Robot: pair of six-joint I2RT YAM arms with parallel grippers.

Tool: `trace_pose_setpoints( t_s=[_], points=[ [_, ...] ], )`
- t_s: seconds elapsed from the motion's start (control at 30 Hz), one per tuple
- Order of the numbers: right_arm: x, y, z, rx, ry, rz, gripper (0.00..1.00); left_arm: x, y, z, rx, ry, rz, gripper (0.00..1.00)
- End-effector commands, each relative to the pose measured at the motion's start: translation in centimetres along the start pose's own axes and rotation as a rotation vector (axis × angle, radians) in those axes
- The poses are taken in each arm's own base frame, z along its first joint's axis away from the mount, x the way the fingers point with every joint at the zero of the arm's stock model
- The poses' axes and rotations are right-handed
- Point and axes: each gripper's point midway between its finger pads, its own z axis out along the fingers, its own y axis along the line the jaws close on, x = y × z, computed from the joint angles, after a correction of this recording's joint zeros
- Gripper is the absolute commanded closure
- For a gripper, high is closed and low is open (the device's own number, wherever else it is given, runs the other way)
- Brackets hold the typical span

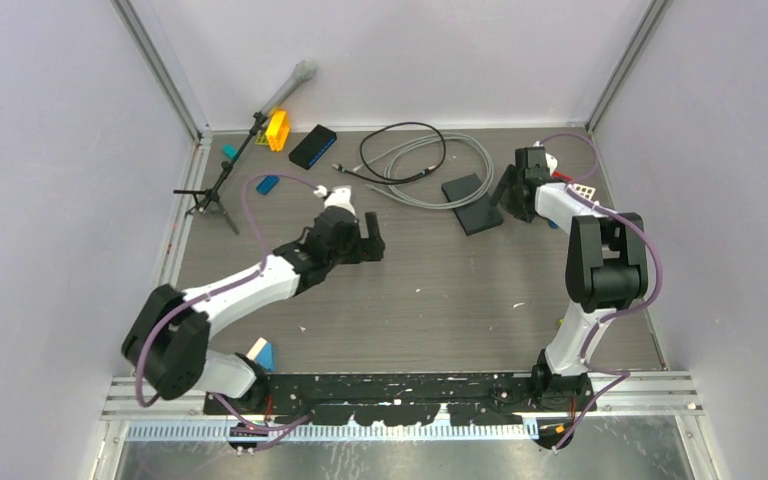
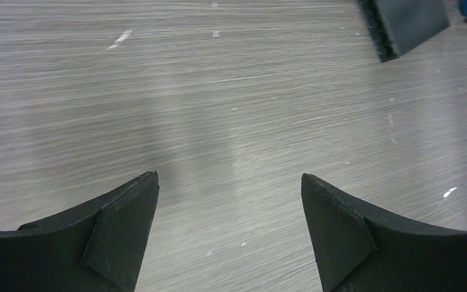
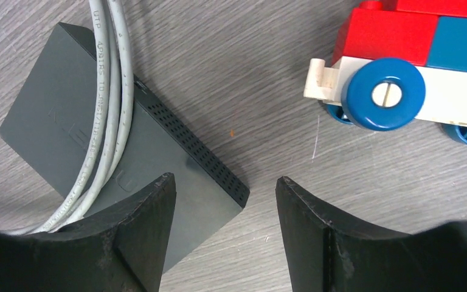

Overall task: Insert the plug into the switch port
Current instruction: Move the switch port to the center of the board.

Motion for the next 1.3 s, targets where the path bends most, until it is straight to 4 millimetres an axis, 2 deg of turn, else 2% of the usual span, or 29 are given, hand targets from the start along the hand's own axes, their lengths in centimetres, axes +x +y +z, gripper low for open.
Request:
trace_pose_setpoints(
  t_s=[0.0, 0.13, 0.23, 0.43, 0.67, 0.83, 1.03, 1.17, 1.27],
  points=[
    [-2.6, 2.0, 0.2, -0.081, -0.077, 0.021, 0.34, -2.9, -6.1, 2.3, 0.195, -0.154, -0.062, 0.11],
    [-2.4, 2.3, 0.9, -0.104, -0.062, 0.010, 0.34, -2.4, -9.0, 5.1, 0.237, -0.126, -0.013, 0.12],
    [-2.2, 2.3, 1.8, -0.122, -0.044, 0.015, 0.34, -2.3, -10.4, 6.9, 0.253, -0.108, 0.011, 0.13],
    [-1.4, 3.6, 2.8, -0.200, 0.008, 0.013, 0.34, -1.8, -11.5, 10.5, 0.249, -0.081, 0.037, 0.17],
    [0.0, 4.1, 3.1, -0.244, 0.054, 0.024, 0.34, -0.8, -15.3, 14.6, 0.328, -0.022, 0.033, 0.26],
    [0.9, 3.8, 2.8, -0.248, 0.078, 0.023, 0.36, 0.2, -16.0, 17.0, 0.313, 0.007, 0.016, 0.28],
    [2.3, 3.9, 2.6, -0.275, 0.116, 0.035, 0.39, 1.5, -16.9, 18.7, 0.343, 0.032, -0.037, 0.28],
    [2.5, 4.3, 1.7, -0.300, 0.122, 0.041, 0.40, 2.1, -18.0, 18.7, 0.410, 0.056, -0.047, 0.28],
    [3.0, 5.0, 1.0, -0.319, 0.148, 0.033, 0.45, 1.9, -18.3, 18.5, 0.424, 0.051, -0.047, 0.27]
  ],
)
